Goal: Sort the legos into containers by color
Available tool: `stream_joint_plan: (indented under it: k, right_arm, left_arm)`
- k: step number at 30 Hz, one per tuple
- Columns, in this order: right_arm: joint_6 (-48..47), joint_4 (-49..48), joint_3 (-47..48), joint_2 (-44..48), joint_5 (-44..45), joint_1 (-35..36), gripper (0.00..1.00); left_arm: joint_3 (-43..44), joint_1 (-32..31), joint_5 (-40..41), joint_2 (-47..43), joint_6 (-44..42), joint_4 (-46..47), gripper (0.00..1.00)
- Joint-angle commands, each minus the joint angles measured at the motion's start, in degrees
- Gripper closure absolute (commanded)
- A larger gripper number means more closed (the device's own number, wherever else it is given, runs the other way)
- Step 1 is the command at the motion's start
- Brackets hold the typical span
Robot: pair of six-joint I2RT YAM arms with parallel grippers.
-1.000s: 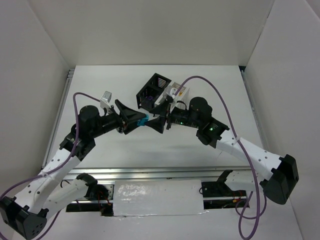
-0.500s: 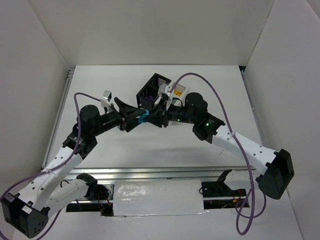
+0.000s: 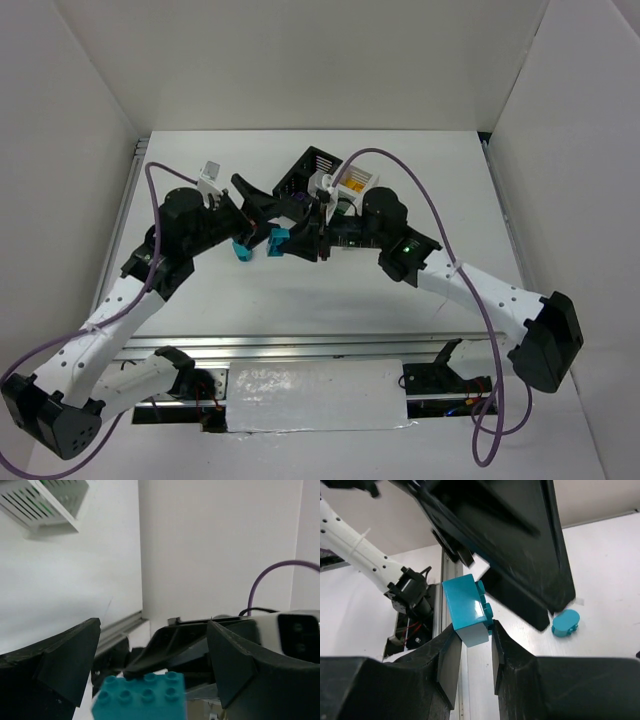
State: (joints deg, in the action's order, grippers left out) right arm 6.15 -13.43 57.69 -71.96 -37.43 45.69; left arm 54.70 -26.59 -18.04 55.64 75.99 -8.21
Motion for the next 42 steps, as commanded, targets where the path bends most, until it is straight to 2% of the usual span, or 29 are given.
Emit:
stream_joint_plan:
  k: [1,7,9,11,12,13,14,15,16,19,23,30,32,34,41,42]
  right_arm:
    - [0.97,-2.39,-0.04,-1.68,2.70,-0.69,1.00]
    - [5.09,-3.62,0.40,-6.25,8.85,-4.82,1.00]
    - [5.98,-1.43,3.55,-8.01,17.27,-5.61,1.00]
    - [6.41,2.60,8.11,-13.44,25.78,-5.70,1.00]
    - [6.42,7.93,14.58,-15.90,34.70,-6.14,1.00]
    - [5.81,10.85,18.38,-21.76,38.36,-6.40,1.00]
    - [5.71,13.06,25.73,-25.03,42.22,-6.93,1.00]
    - [5.36,18.13,29.11,-27.85,44.79,-7.37,1.00]
    - [4.84,19.57,32.19,-32.84,48.03,-8.68,1.00]
    - [4.57,21.52,40.11,-39.54,52.97,-10.79,1.00]
    - [4.66,25.37,49.42,-45.01,53.87,-13.78,1.00]
    - [1.32,27.32,52.44,-47.83,51.59,-15.55,0.97]
    - [0.79,27.06,51.65,-47.13,51.14,-15.55,0.86]
    - [0.88,26.53,50.60,-46.60,50.97,-15.63,0.66]
    - [1.23,27.14,50.50,-45.20,48.59,-15.55,0.42]
    - [1.23,27.32,50.68,-45.19,48.85,-15.63,0.34]
  left_arm:
    - [5.94,0.05,7.92,-0.35,-7.59,-6.55,0.00]
    - [15.60,0.13,25.22,-2.28,-14.01,-20.86,0.01]
    - [16.75,0.13,33.05,-3.16,-15.60,-24.05,0.00]
    - [17.90,0.05,37.88,-4.74,-18.06,-28.08,0.01]
    - [17.99,0.13,41.65,-5.27,-18.85,-29.05,0.01]
    - [17.99,0.13,43.08,-6.15,-21.03,-30.45,0.00]
    - [17.99,0.13,44.40,-6.50,-21.75,-31.51,0.01]
    - [18.08,0.31,46.32,-6.59,-22.37,-32.39,0.00]
    - [17.64,0.31,46.69,-6.85,-23.94,-33.01,0.00]
    - [16.24,0.57,47.14,-6.60,-25.62,-34.68,0.01]
    - [13.95,0.92,45.99,-4.93,-26.85,-34.86,0.00]
    - [11.14,1.10,44.06,-0.54,-28.17,-32.75,0.01]
    - [10.78,1.28,44.15,0.78,-28.09,-32.58,0.00]
    - [10.34,1.36,43.97,1.49,-27.82,-32.14,0.00]
    - [9.11,1.72,43.01,4.47,-27.03,-29.94,0.00]
    - [9.02,1.80,43.00,4.83,-27.03,-29.76,0.00]
